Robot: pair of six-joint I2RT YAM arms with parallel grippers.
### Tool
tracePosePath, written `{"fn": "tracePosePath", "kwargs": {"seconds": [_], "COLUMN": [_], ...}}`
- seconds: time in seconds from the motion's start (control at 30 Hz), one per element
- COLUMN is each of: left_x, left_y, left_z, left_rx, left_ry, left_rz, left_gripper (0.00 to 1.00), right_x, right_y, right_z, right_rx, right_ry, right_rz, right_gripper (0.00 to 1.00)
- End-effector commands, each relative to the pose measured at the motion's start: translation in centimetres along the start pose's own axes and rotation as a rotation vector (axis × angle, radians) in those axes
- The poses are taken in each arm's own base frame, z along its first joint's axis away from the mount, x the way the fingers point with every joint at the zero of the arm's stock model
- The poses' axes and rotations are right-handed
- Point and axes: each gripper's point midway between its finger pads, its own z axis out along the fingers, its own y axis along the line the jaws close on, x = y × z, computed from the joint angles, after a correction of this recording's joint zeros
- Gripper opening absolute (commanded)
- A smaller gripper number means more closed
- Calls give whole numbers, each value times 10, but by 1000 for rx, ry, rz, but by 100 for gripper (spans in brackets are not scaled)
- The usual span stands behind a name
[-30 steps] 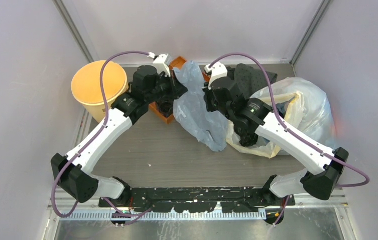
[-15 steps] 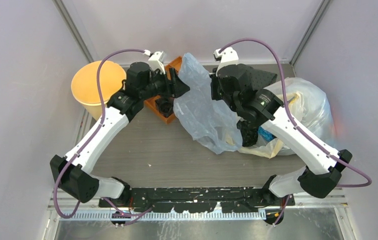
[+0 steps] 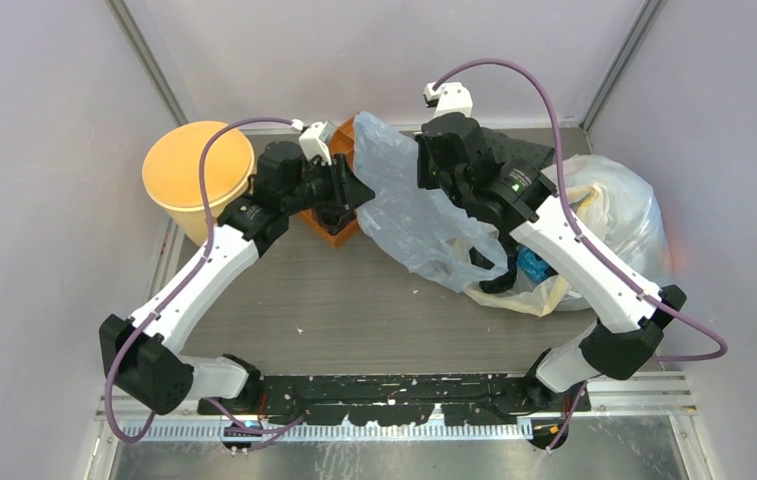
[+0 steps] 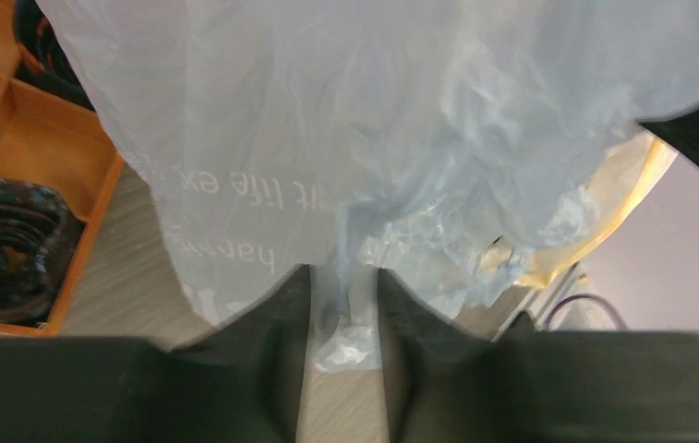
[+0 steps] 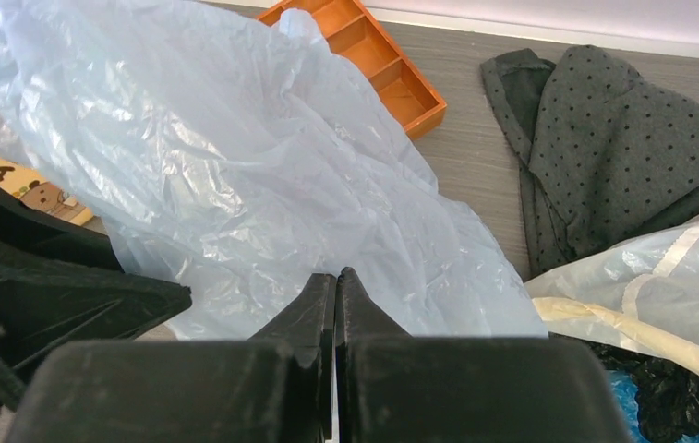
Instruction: Put the trash bags into the trash bin
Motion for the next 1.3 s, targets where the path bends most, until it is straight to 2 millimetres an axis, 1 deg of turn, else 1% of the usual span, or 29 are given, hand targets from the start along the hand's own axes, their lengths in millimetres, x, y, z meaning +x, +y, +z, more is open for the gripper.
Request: {"fn": "tracePosePath", "kwargs": {"seconds": [0.0, 0.03, 0.07, 0.1, 0.17, 0.27, 0.4, 0.57, 0.67, 0.83, 0.93, 0.97, 1.0, 1.03, 1.07, 1.13, 1.27], "left_x": [-13, -13, -17, -17, -27, -41, -53, -58, -61, -68, -71, -70, -71, -70, -70, -69, -48], "left_y": [-6, -2, 2, 8, 12, 9, 7, 7, 9, 9, 5, 2, -1, -5, -11, -25, -65], "left_z": [7, 7, 6, 4, 0, -2, 0, -2, -5, -11, -13, -13, -15, -18, -21, -30, -43], "left_rx": [16, -5, -35, -68, -100, -90, -92, -90, -108, -126, -117, -102, -89, -77, -65, -45, 15], "left_ry": [-52, -51, -60, -59, -76, -100, -100, -90, -91, -97, -96, -93, -95, -96, -103, -127, -145], "left_rz": [2, 7, 20, 32, 56, 92, 141, 212, 245, 289, 303, 309, 312, 315, 325, 371, 490], "left_gripper": [19, 8, 1, 1, 1, 0, 0, 1, 1, 7, 27, 39, 46, 50, 52, 55, 57], "right_x": [-18, -18, -17, -16, -15, -13, -13, -15, -17, -23, -26, -27, -27, -29, -30, -30, -36], "right_y": [-4, -8, -15, -22, -35, -40, -49, -69, -73, -70, -64, -61, -57, -55, -52, -49, -39], "right_z": [-5, -3, -2, 0, 1, -1, -5, -7, -8, -11, -12, -12, -11, -11, -10, -7, 0], "right_rx": [21, 36, 57, 76, 100, 91, 107, 141, 137, 116, 88, 76, 62, 52, 44, 46, 32], "right_ry": [-38, -34, -31, -27, -18, -7, -3, 8, 11, 17, 25, 28, 34, 36, 39, 48, 54], "right_rz": [29, 23, 19, 19, 29, 42, 48, 61, 82, 93, 112, 120, 130, 142, 153, 178, 251], "right_gripper": [1, 1, 1, 1, 1, 1, 1, 1, 1, 1, 1, 1, 1, 1, 1, 1, 1]}}
